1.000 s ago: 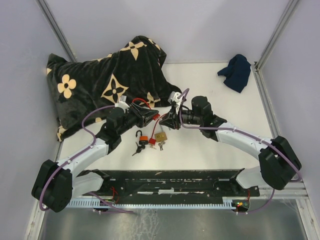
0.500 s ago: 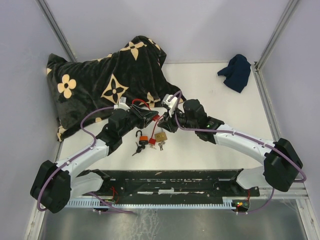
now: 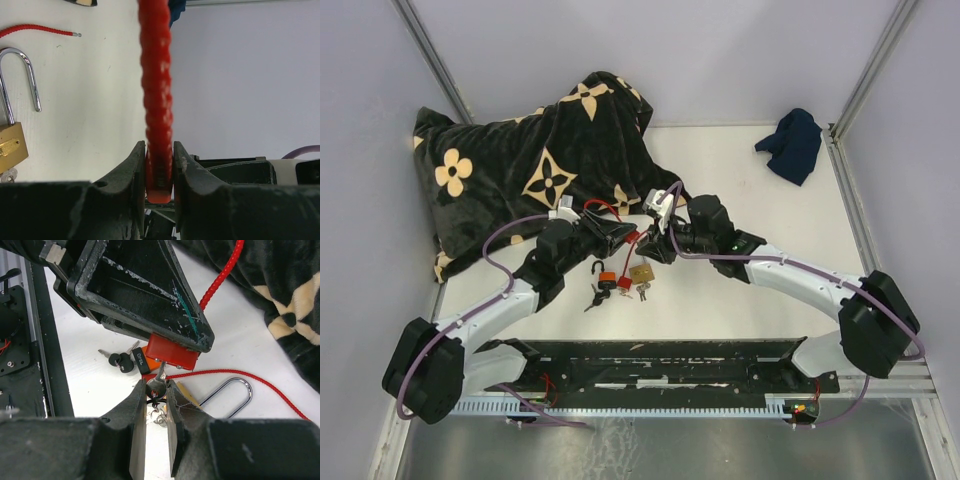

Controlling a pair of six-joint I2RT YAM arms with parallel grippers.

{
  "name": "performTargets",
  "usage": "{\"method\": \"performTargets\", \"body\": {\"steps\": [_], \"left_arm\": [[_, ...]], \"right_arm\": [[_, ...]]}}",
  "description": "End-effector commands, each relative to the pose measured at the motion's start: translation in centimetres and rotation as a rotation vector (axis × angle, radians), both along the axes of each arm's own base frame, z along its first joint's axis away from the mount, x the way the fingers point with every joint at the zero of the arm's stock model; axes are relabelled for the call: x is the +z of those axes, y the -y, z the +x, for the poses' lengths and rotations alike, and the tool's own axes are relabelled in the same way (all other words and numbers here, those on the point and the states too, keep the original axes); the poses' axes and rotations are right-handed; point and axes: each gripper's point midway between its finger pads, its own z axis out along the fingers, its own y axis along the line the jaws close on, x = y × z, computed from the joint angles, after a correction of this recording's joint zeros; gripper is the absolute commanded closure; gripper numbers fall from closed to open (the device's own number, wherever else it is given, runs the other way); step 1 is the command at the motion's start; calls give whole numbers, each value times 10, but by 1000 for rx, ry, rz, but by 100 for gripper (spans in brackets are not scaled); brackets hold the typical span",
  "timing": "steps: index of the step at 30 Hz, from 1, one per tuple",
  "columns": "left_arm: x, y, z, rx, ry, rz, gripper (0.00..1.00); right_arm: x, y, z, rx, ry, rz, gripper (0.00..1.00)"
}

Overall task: Unlock with the key
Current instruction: Unlock the lock.

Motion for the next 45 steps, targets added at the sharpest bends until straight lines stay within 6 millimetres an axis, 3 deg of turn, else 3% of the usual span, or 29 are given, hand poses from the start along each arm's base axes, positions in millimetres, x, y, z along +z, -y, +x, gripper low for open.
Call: {"method": "performTargets", "body": {"steps": [1, 4, 7, 13, 16, 23, 26, 30, 31, 35, 37, 39, 42, 45], "left_arm": [[15, 27, -35, -216, 22, -69, 97], [16, 29, -36, -233, 25, -79, 97], [16, 33, -38, -258, 23, -79, 97], [2, 30, -36, -251, 6, -1, 97], [12, 34, -41, -297, 36, -19, 97], [13, 35, -39, -296, 37, 4, 97], [16, 36, -39, -287, 26, -50, 97], [24, 38, -43, -301, 34, -112, 97], [20, 36, -42, -291, 27, -93, 97], [-3, 27, -37, -225, -1, 8, 97], [-11, 25, -37, -199, -7, 39, 97], [-15, 29, -37, -189, -11, 57, 97], [-14, 38, -38, -200, -10, 65, 97], [-14, 40, -38, -190, -9, 73, 97]], "right_arm": [[45, -12, 25, 23, 175, 133, 98], [49, -17, 22, 50, 169, 141, 98], [47, -1, 39, -17, 212, 103, 98], [68, -2, 36, 26, 230, 131, 98], [56, 2, 47, 13, 273, 61, 98], [71, -23, 26, 109, 255, 127, 98], [58, -32, 22, 122, 246, 94, 98], [36, -17, 50, 10, 232, 66, 98], [38, -16, 52, 0, 209, 81, 98], [86, -10, 48, -30, 243, 163, 98], [99, -5, 54, -78, 265, 181, 98], [104, -16, 51, -54, 225, 214, 98], [98, -45, 33, 31, 201, 223, 98], [85, -44, 37, 0, 213, 174, 98]]}}
